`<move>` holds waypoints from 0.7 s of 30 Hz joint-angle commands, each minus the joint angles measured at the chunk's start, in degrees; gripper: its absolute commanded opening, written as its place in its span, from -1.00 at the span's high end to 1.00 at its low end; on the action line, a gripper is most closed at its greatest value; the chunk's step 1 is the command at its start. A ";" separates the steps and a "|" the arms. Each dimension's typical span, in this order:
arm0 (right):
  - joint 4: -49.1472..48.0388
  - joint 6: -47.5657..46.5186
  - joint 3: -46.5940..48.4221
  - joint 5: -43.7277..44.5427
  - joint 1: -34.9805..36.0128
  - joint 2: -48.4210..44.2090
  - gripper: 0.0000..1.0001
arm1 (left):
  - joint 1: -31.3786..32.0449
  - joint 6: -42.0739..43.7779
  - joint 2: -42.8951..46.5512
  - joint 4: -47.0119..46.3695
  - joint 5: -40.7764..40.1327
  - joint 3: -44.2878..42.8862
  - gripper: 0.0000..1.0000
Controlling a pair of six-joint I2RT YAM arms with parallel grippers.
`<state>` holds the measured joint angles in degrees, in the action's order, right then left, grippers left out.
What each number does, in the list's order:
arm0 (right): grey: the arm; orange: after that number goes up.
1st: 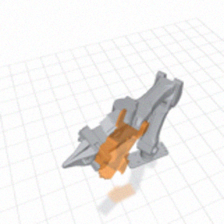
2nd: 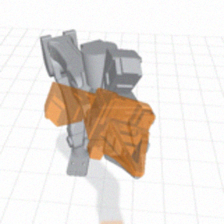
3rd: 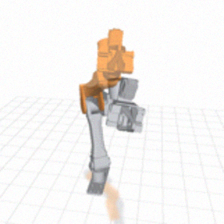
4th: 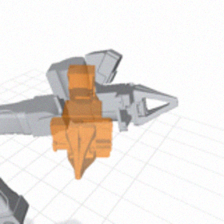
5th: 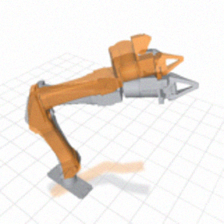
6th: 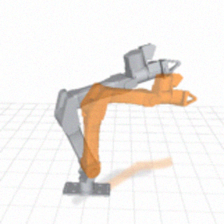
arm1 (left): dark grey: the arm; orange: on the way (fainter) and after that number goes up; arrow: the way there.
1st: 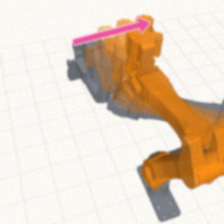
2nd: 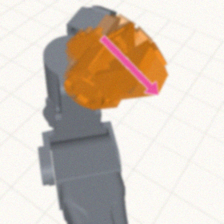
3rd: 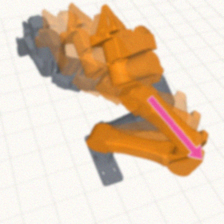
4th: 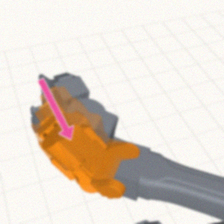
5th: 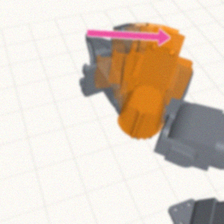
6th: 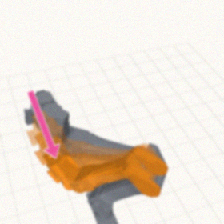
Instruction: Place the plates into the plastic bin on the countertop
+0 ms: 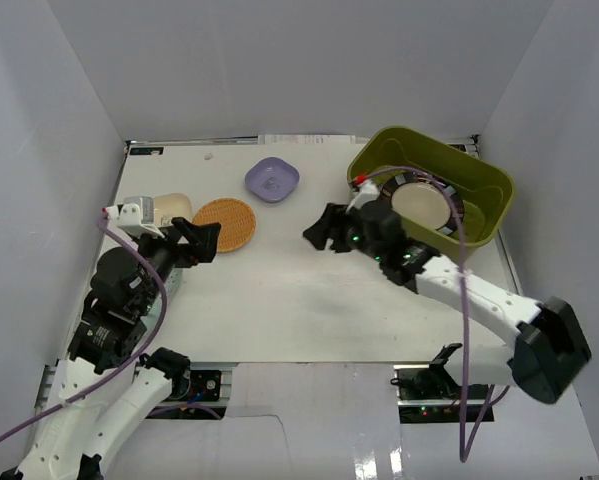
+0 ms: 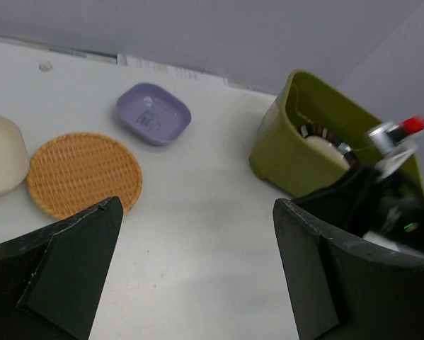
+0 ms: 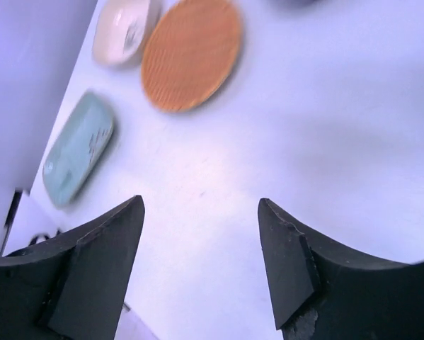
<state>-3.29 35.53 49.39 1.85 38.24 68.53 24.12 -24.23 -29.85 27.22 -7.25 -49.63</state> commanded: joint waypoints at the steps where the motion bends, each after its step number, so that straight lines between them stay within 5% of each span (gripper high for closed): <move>1: -13.03 2.70 0.78 4.92 12.86 11.21 -0.42 | -0.30 -0.03 -0.82 1.33 -2.85 -6.61 -0.96; 4: -21.39 4.27 5.35 0.54 18.96 24.13 -0.36 | -0.30 0.50 -1.18 2.13 -4.09 -8.38 -0.96; 6: -27.25 8.65 9.84 -1.32 21.51 30.05 -0.15 | -0.21 0.50 -1.53 2.22 -4.44 -9.61 -0.96; 10: -27.04 14.74 22.04 -1.32 24.86 46.38 0.06 | -0.21 0.67 -2.50 2.66 -4.36 -10.49 -0.96; 21: -15.35 22.39 51.15 3.60 30.23 70.67 -0.26 | -0.30 -3.10 -0.57 8.45 1.17 -10.23 -0.96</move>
<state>-20.95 54.41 96.62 2.61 67.64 136.38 24.12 -25.23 -31.68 33.26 -8.80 -59.00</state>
